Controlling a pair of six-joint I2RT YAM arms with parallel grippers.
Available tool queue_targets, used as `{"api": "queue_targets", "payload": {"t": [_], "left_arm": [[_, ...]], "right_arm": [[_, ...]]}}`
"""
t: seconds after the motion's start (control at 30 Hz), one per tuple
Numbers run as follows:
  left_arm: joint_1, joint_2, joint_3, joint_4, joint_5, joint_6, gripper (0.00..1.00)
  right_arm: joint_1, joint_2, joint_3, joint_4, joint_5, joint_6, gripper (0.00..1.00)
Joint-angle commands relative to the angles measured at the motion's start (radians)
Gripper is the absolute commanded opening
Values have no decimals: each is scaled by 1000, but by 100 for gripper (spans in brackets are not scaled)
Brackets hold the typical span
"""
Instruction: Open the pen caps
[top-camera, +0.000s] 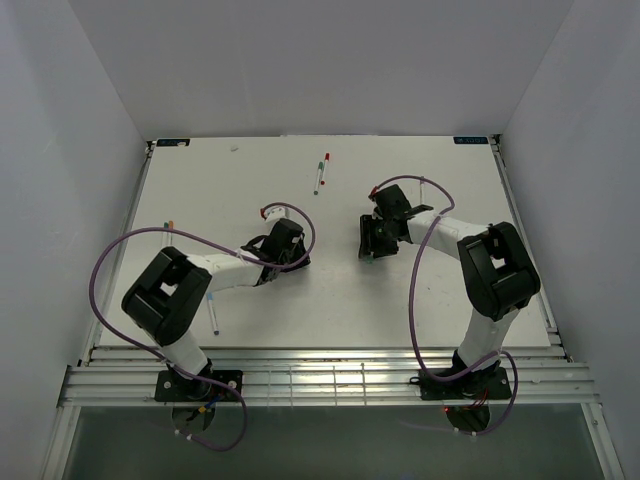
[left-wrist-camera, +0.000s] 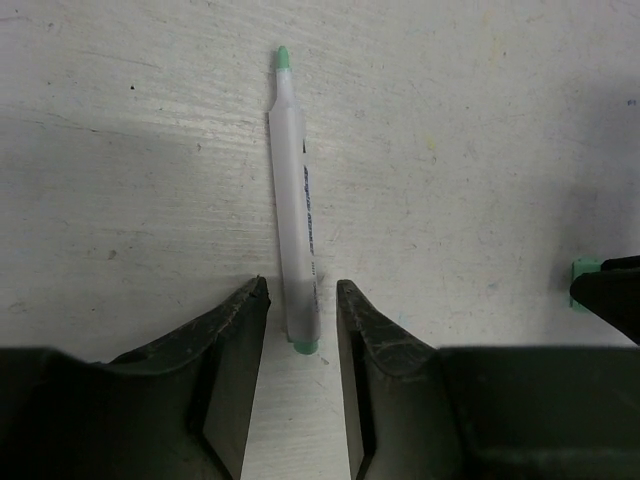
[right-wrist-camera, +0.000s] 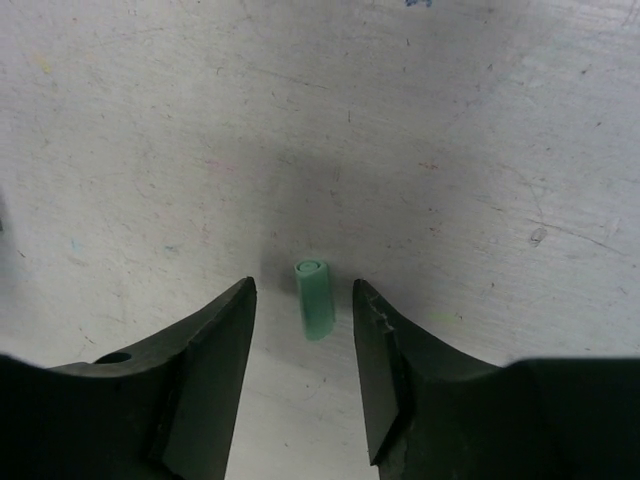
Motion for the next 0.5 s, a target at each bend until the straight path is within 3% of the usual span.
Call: {"api": "queue_targets", "payload": {"t": [0.0,0.17,0.33,0.47], "left_arm": [[8,39,-77,-207,-45,22,48],[8,-37,-96,-204,-60,37,57],[8,-146,-108,-230,-75,63,76],[7,-261,-117,-258,-59,70,77]], "right_arm": [[0,-1,2,6,16,-17,54],[-6,-40,56,-3,59,-50,61],[-84,-2,240,-78,79,-79,66],[-134,43,343,-106,124,-99,67]]}}
